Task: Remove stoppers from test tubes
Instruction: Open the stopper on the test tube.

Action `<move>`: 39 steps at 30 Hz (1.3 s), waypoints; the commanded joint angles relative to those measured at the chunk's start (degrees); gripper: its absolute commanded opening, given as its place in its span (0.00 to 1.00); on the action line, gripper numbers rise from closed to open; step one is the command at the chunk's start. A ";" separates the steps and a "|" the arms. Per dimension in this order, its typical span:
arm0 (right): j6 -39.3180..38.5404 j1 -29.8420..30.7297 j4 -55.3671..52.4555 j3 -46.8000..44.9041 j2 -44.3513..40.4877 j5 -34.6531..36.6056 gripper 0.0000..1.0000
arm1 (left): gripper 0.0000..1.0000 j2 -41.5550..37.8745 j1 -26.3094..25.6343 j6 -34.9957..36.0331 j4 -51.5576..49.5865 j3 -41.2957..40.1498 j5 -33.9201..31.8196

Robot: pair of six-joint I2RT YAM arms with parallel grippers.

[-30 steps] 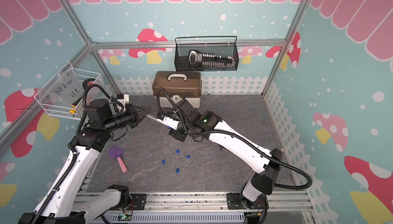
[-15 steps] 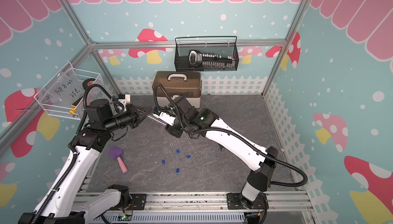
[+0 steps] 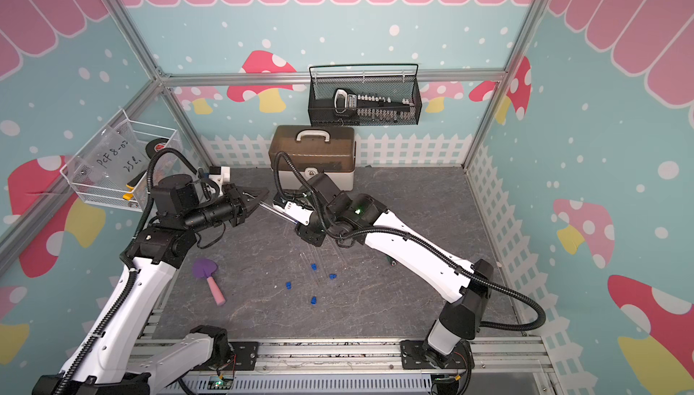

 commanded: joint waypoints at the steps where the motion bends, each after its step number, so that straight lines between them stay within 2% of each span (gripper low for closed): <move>1: -1.25 0.20 0.32 0.35 -1.16 -0.29 0.41 | 0.00 -0.58 -0.12 0.19 0.72 -0.82 0.81; 14: -1.64 0.27 0.69 0.37 -0.93 0.48 0.36 | 0.00 -0.33 -0.19 0.01 0.53 -0.96 0.93; 17: -1.62 0.26 1.07 0.37 -1.15 0.09 0.30 | 0.00 -0.37 -0.14 0.05 0.51 -0.97 0.91; 23: -2.01 0.20 1.63 -0.30 -1.23 -1.37 0.04 | 0.00 -0.20 -0.17 0.26 -0.31 -0.89 0.70; 26: -3.01 0.26 1.98 -2.21 -2.26 -2.13 0.00 | 0.00 -0.01 -0.03 0.36 -0.50 -0.74 0.33; 32: -9.39 0.49 5.72 -11.21 -8.67 -3.10 0.00 | 0.00 1.25 0.38 1.39 -1.64 1.12 -0.29; 39: -24.67 5.88 3.70 -18.25 -12.78 5.16 0.00 | 0.00 2.86 0.33 2.55 -3.14 2.88 -1.28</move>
